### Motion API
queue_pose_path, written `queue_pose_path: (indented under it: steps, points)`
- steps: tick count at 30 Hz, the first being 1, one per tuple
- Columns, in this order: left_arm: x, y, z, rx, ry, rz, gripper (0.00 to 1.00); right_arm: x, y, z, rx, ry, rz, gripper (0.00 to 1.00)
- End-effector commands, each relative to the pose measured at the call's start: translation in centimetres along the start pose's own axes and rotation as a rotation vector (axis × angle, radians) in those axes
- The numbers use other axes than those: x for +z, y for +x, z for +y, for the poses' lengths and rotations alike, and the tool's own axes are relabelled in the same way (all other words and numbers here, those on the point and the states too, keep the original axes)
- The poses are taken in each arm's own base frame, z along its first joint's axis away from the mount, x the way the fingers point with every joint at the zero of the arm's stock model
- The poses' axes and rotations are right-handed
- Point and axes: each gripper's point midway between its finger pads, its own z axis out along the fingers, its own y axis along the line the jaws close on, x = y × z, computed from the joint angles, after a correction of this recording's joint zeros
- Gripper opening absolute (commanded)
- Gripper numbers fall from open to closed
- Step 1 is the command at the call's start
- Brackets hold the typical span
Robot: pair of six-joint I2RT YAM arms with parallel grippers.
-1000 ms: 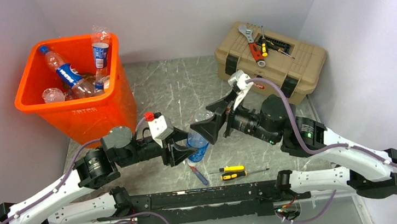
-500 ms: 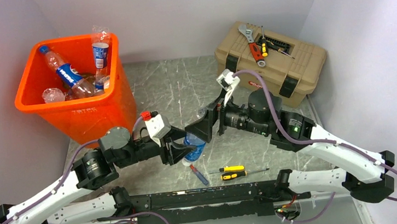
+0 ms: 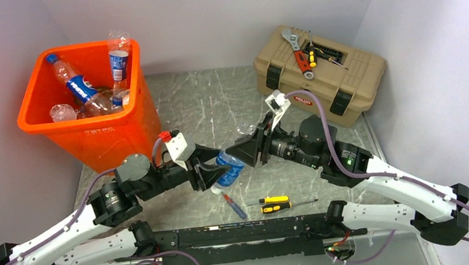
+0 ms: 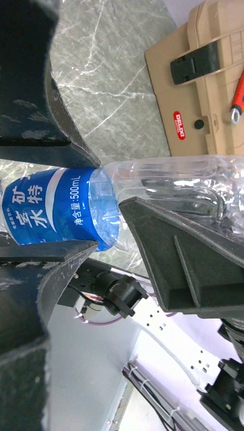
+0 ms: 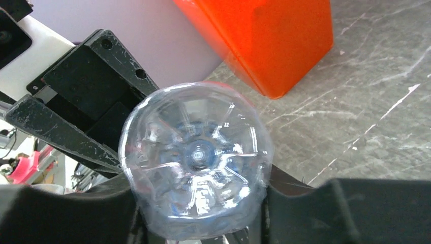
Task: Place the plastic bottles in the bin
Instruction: Place the plastic bottle in the trash bin.
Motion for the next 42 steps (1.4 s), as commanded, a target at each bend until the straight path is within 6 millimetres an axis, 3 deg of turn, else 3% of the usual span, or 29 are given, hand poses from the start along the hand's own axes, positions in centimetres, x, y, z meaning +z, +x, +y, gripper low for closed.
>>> queue_pose_path:
  steps: [1,4,5,6,10,14,16,18,21,23,26,28,29,33,34,35,38,40,42]
  points:
    - [-0.1,-2.6,-0.2,-0.035,-0.009,-0.108,0.38,-0.5,-3.7,2.2,0.028,-0.094,-0.164,0.38]
    - [-0.7,-2.5,0.4,-0.069,-0.045,-0.130,0.90,-1.4,-5.4,2.9,0.020,-0.136,-0.259,0.35]
    - [-0.9,-2.1,0.4,-0.078,-0.046,-0.129,0.98,-1.8,-6.2,3.2,0.012,-0.151,-0.293,0.34]
    - [-1.0,-1.8,0.5,-0.077,-0.046,-0.126,0.99,-2.1,-6.7,3.4,0.001,-0.163,-0.316,0.34]
    - [-1.4,0.5,-0.3,-0.065,0.000,-0.022,0.99,-2.7,-8.8,4.6,-0.052,-0.184,-0.357,0.33]
    - [-1.6,2.4,-1.5,-0.062,0.074,0.073,0.99,-2.6,-9.4,5.0,-0.079,-0.188,-0.344,0.32]
    - [-1.6,2.6,-1.7,-0.060,0.087,0.084,0.94,-2.4,-9.4,5.0,-0.081,-0.189,-0.340,0.32]
    - [-1.6,2.6,-2.0,-0.055,0.101,0.081,0.83,-2.3,-9.2,5.0,-0.080,-0.189,-0.334,0.32]
    - [-1.5,2.4,-1.9,-0.045,0.098,0.077,0.60,-2.1,-9.0,4.9,-0.074,-0.187,-0.328,0.31]
    - [-1.5,2.2,-1.6,-0.042,0.080,0.072,0.55,-2.0,-8.9,4.8,-0.074,-0.185,-0.323,0.31]
    - [-1.7,1.6,-1.0,-0.040,0.042,0.045,0.68,-2.0,-8.8,4.7,-0.075,-0.178,-0.316,0.31]
    - [-2.0,1.0,-0.4,-0.039,0.006,0.020,0.66,-1.9,-8.6,4.5,-0.076,-0.170,-0.311,0.31]
    - [-2.2,0.7,-0.1,-0.041,-0.011,0.006,0.64,-1.8,-8.5,4.3,-0.077,-0.163,-0.307,0.31]
    - [-3.0,-0.5,0.6,-0.050,-0.056,-0.057,0.36,-1.8,-8.0,3.8,-0.073,-0.149,-0.301,0.31]
    - [-3.3,-0.6,0.6,-0.054,-0.059,-0.064,0.33,-1.8,-8.0,3.8,-0.071,-0.146,-0.301,0.31]
    - [-3.4,-0.6,0.6,-0.059,-0.059,-0.065,0.35,-1.8,-7.9,3.7,-0.070,-0.146,-0.300,0.31]
    - [-3.8,-0.7,1.2,-0.073,-0.101,-0.068,0.63,-1.8,-7.7,3.6,-0.068,-0.144,-0.297,0.30]
    - [-3.8,-0.5,1.2,-0.078,-0.097,-0.065,0.66,-1.7,-7.7,3.5,-0.066,-0.143,-0.296,0.30]
    - [-3.8,-0.5,1.1,-0.079,-0.093,-0.066,0.60,-1.8,-7.7,3.5,-0.066,-0.142,-0.297,0.30]
